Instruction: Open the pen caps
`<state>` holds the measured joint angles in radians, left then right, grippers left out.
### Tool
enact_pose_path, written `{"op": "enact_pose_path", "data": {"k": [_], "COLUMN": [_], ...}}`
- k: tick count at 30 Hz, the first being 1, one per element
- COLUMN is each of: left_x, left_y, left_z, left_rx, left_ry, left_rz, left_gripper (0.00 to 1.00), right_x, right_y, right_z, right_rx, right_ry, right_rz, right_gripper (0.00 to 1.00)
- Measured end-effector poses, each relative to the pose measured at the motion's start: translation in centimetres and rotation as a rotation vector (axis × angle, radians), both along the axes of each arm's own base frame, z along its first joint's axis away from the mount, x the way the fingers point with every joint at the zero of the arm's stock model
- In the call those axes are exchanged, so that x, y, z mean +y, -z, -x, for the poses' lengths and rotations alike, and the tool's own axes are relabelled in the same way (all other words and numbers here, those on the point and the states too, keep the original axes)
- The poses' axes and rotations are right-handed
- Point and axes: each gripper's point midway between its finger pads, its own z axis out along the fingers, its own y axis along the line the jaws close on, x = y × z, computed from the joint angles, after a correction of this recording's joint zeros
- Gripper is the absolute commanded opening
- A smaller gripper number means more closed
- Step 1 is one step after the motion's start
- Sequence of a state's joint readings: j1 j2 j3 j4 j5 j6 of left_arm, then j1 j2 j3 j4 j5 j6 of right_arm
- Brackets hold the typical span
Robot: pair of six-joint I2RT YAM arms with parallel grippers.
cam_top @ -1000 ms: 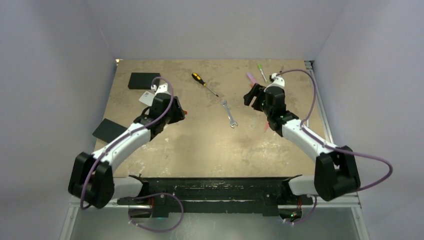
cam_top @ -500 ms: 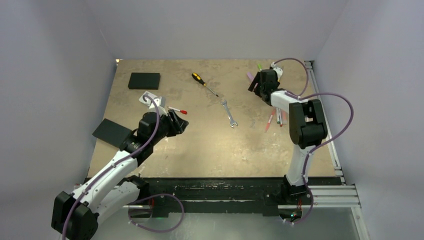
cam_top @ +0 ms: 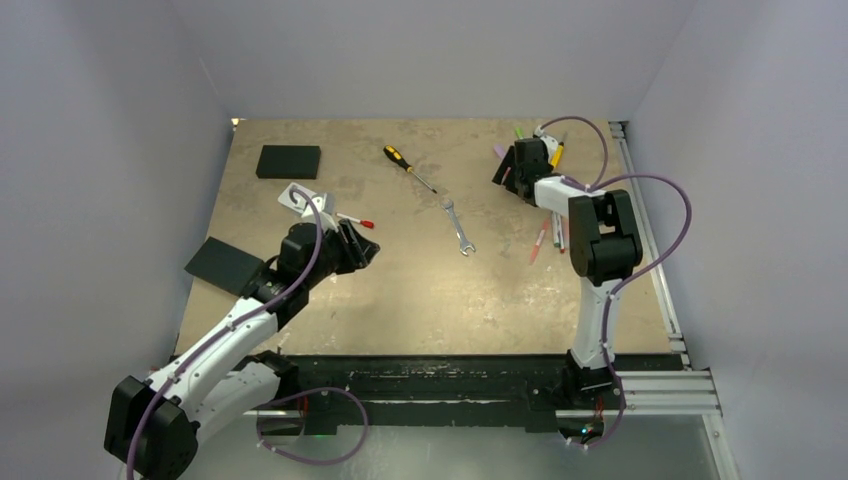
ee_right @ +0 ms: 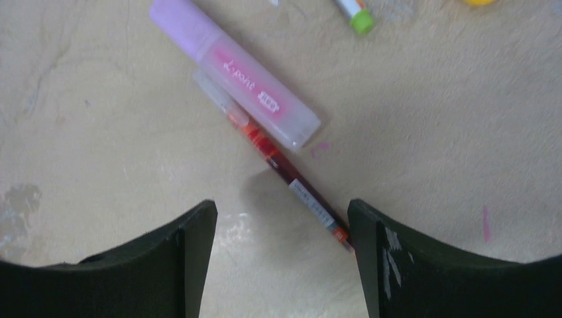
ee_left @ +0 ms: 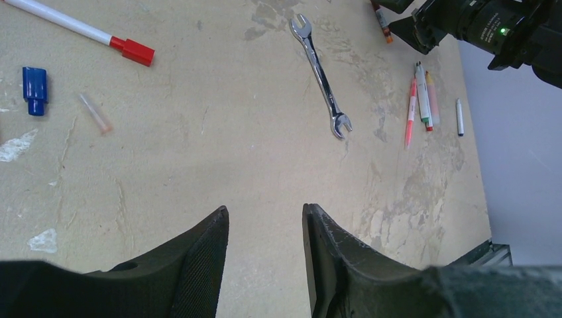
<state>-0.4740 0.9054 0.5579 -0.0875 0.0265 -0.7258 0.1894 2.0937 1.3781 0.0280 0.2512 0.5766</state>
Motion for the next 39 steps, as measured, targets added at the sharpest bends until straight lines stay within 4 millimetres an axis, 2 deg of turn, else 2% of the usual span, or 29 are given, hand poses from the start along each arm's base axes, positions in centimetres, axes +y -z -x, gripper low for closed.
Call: {"op": "enact_pose_path", "data": {"k": [14, 28, 39], "left_x": [-0.3, -0.3, 0.5], "left_y": [-0.2, -0.1, -2.1], "left_z": [-0.1, 0.2, 1.1], "left_rx": [-0.001, 0.012, -0.019], "left_ry": [0.002, 0.008, -0.008], "left_rz": [0.02, 0.016, 0.023], "left_gripper": [0.42, 0.42, 0.42], "right_x": [0.3, 0.6, 0.7], "right_y": [0.1, 0.1, 0.1], "right_z": [-1.3, -0.6, -0.6], "right_rx": [0.028, 0.038, 0.038], "right_ry": [0.003, 0.001, -0.002], "right_rz": [0.013, 0.022, 0.019], "right_gripper": [0.75, 0.75, 0.75]}}
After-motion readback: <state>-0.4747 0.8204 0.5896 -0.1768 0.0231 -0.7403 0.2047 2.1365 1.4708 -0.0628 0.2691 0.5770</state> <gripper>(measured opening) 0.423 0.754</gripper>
